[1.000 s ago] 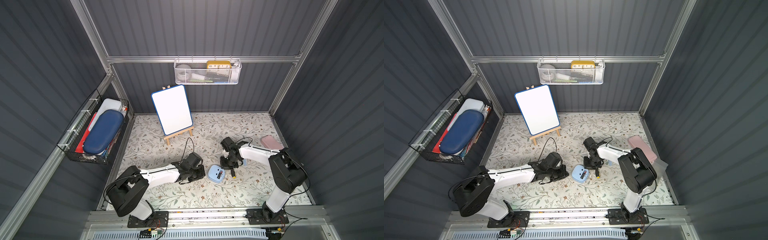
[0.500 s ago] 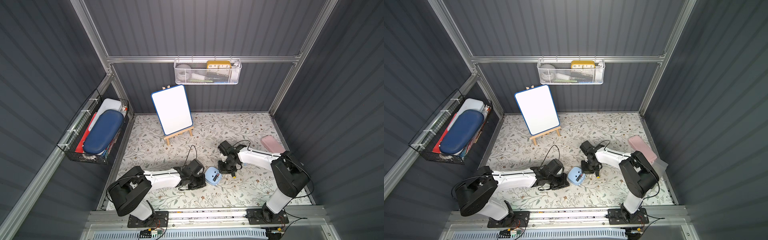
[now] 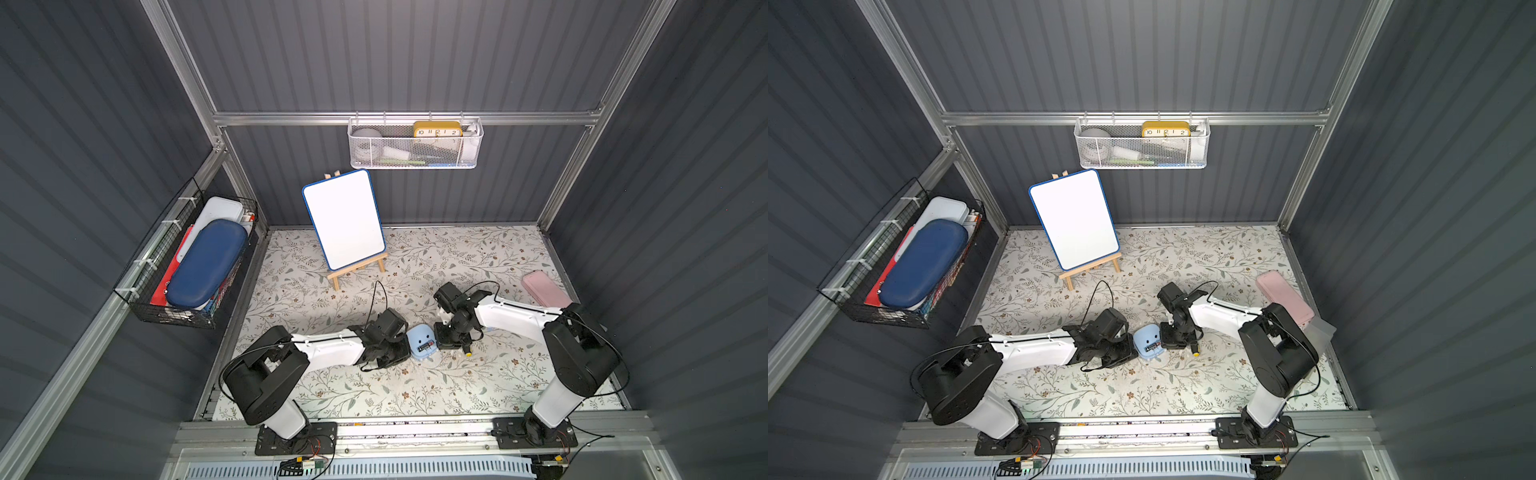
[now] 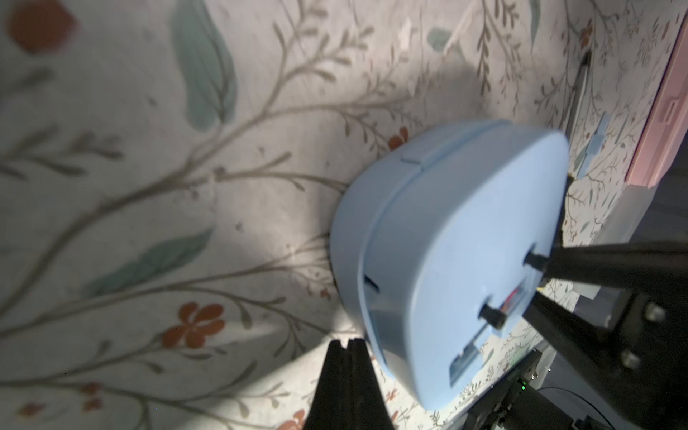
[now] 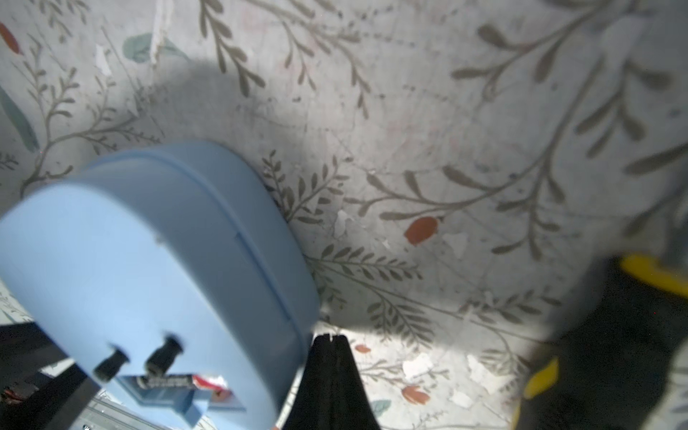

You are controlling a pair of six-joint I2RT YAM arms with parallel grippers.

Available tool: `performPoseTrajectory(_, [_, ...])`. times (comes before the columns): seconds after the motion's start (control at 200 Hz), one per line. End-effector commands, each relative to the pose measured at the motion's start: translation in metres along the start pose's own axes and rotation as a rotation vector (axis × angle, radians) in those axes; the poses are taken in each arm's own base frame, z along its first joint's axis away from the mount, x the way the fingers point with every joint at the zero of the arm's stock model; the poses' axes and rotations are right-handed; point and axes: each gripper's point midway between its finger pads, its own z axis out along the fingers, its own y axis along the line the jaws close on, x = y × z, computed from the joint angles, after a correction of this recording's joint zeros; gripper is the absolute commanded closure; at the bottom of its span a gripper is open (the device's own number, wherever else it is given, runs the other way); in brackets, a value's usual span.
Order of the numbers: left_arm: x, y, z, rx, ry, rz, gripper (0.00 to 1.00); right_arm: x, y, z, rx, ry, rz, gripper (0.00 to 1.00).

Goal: Remove the battery from the alarm
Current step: Adjust the alarm at the center of the board, then pick up the screwdriver from the center of the board.

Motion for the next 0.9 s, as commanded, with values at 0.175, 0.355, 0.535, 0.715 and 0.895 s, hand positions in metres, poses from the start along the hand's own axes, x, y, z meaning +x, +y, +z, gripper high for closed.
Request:
performPoseTrajectory(0.175, [-0.039, 0.011, -0.002, -0.072, -0.077, 0.071, 1.0, 0.015, 0.008, 0.001, -0.045, 0.045, 0.004, 1.0])
performPoseTrajectory(0.355, [-0.056, 0.004, -0.003, -0.047, -0.118, 0.092, 1.0, 0.02, 0.01, -0.008, -0.052, 0.043, -0.001, 1.0])
performPoseTrajectory(0.535, [-0.069, -0.015, 0.003, -0.011, -0.125, 0.143, 1.0, 0.025, -0.02, -0.04, 0.096, -0.045, -0.008, 0.95])
performPoseTrajectory(0.715, [-0.077, -0.028, 0.009, 0.015, -0.127, 0.177, 1.0, 0.014, -0.055, -0.077, 0.234, -0.206, 0.017, 0.6])
performPoseTrajectory(0.895, [-0.078, -0.022, 0.002, -0.01, -0.138, 0.173, 1.0, 0.009, -0.064, -0.059, 0.207, -0.13, 0.029, 0.48])
